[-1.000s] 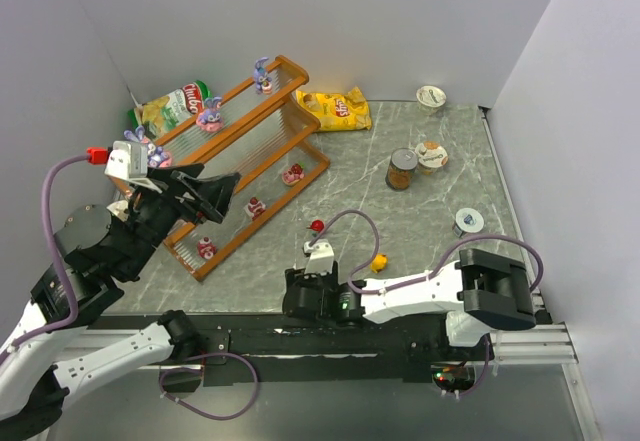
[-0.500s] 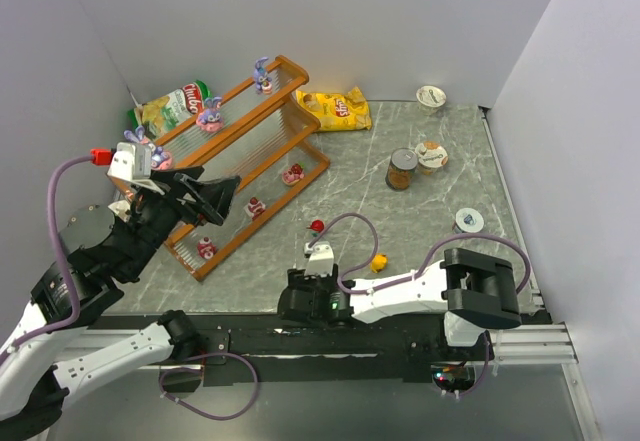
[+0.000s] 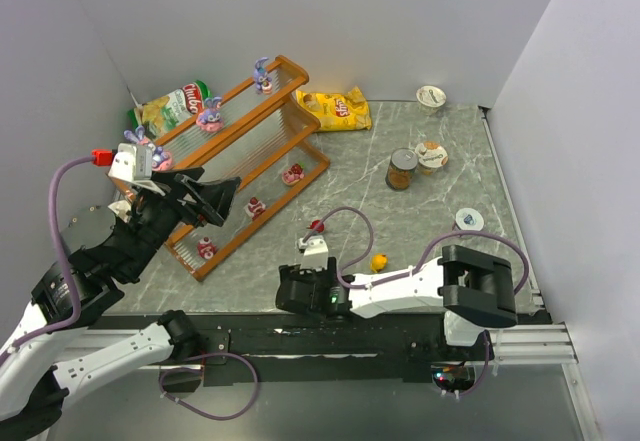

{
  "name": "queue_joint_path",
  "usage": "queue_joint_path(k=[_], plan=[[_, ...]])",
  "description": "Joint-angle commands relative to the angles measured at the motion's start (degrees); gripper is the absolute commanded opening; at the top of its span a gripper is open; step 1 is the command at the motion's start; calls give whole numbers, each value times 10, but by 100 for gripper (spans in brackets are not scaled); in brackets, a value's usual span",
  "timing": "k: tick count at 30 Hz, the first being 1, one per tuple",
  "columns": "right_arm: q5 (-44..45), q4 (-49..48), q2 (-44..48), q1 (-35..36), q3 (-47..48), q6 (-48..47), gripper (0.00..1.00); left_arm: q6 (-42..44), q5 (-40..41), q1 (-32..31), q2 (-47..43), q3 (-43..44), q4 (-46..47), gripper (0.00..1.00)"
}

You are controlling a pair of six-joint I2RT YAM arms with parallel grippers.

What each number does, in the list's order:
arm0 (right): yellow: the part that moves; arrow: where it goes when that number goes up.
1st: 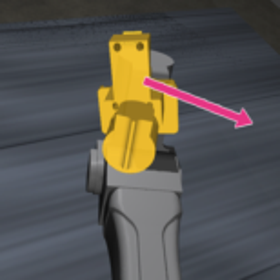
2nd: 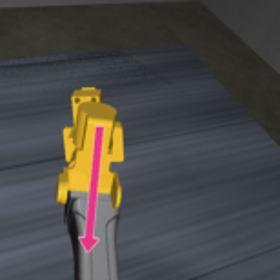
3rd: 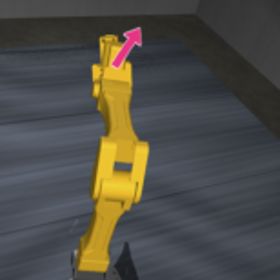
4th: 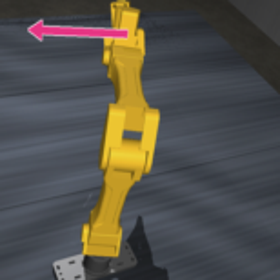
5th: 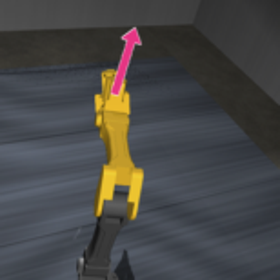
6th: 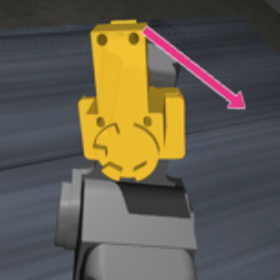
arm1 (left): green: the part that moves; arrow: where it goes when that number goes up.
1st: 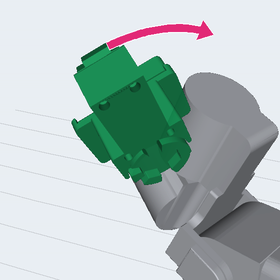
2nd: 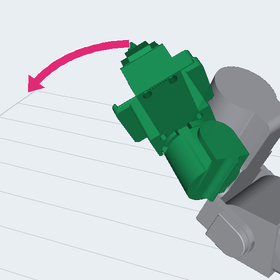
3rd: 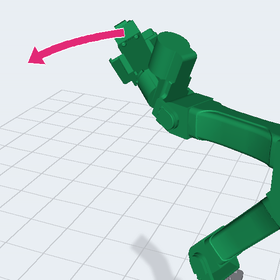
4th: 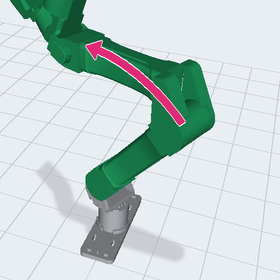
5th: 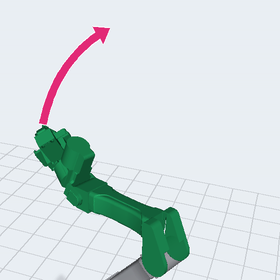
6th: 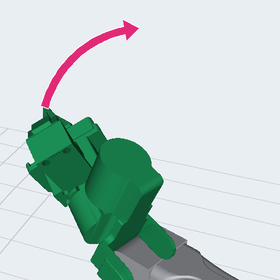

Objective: Place and organize the plastic toys onto the shelf

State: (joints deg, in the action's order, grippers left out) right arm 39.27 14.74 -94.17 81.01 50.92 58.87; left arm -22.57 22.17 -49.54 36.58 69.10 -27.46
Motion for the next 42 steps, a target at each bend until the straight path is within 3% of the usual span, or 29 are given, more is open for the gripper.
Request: queue_joint_path(k=[1, 30, 42], plan=[[-15, -45, -14, -14, -13, -29, 87, 0, -1, -2, -2, -2, 6, 96], [-48, -25, -74, -40, 3, -66, 80, -1, 11, -2, -4, -5, 1, 96], [-42, 14, -72, -39, 14, -62, 65, -5, 13, -2, -8, -7, -1, 96]])
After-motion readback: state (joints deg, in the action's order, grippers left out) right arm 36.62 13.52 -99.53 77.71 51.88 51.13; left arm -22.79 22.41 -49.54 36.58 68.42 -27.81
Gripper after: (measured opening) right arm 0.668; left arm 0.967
